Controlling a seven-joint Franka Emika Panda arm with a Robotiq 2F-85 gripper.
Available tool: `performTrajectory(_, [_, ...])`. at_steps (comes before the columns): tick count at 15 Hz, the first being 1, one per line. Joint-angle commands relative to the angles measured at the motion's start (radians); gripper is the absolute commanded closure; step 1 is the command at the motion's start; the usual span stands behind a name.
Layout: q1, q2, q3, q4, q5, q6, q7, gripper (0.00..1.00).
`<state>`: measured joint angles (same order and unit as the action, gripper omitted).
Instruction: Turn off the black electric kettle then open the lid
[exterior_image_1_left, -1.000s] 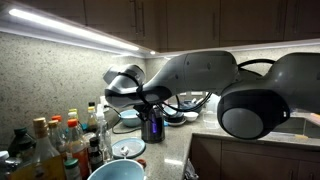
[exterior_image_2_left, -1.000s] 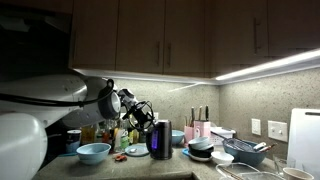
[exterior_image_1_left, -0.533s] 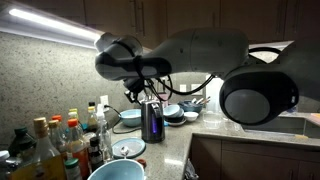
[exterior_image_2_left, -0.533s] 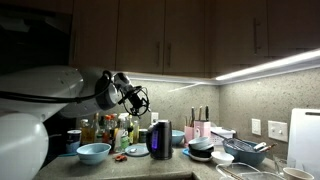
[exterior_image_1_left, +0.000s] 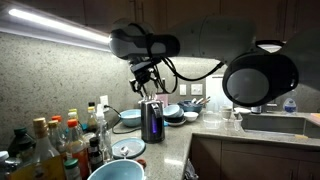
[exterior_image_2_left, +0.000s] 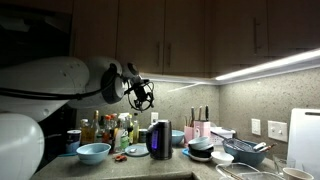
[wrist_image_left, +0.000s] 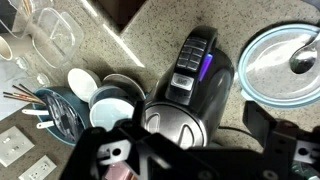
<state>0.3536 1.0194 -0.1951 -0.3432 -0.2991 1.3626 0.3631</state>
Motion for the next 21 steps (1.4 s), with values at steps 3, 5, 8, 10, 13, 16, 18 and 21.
performTrajectory(3, [-0.013, -0.023, 0.054, -0.016, 0.074, -0.082, 0.044, 0.0])
performTrajectory(5, [-0.012, -0.029, 0.07, -0.02, 0.107, -0.167, 0.11, 0.0])
performTrajectory(8, [-0.008, -0.031, 0.071, -0.007, 0.129, -0.265, 0.273, 0.0])
performTrajectory(10, [-0.005, -0.031, 0.063, 0.0, 0.129, -0.298, 0.382, 0.0])
performTrajectory(13, [0.001, -0.016, 0.052, -0.001, 0.092, -0.261, 0.386, 0.0])
performTrajectory(16, [0.003, -0.017, 0.041, 0.0, 0.088, -0.261, 0.434, 0.0])
performTrajectory(18, [-0.01, -0.032, 0.044, -0.002, 0.099, -0.274, 0.452, 0.0])
performTrajectory(21, [-0.045, -0.049, 0.063, 0.001, 0.134, -0.189, 0.506, 0.0])
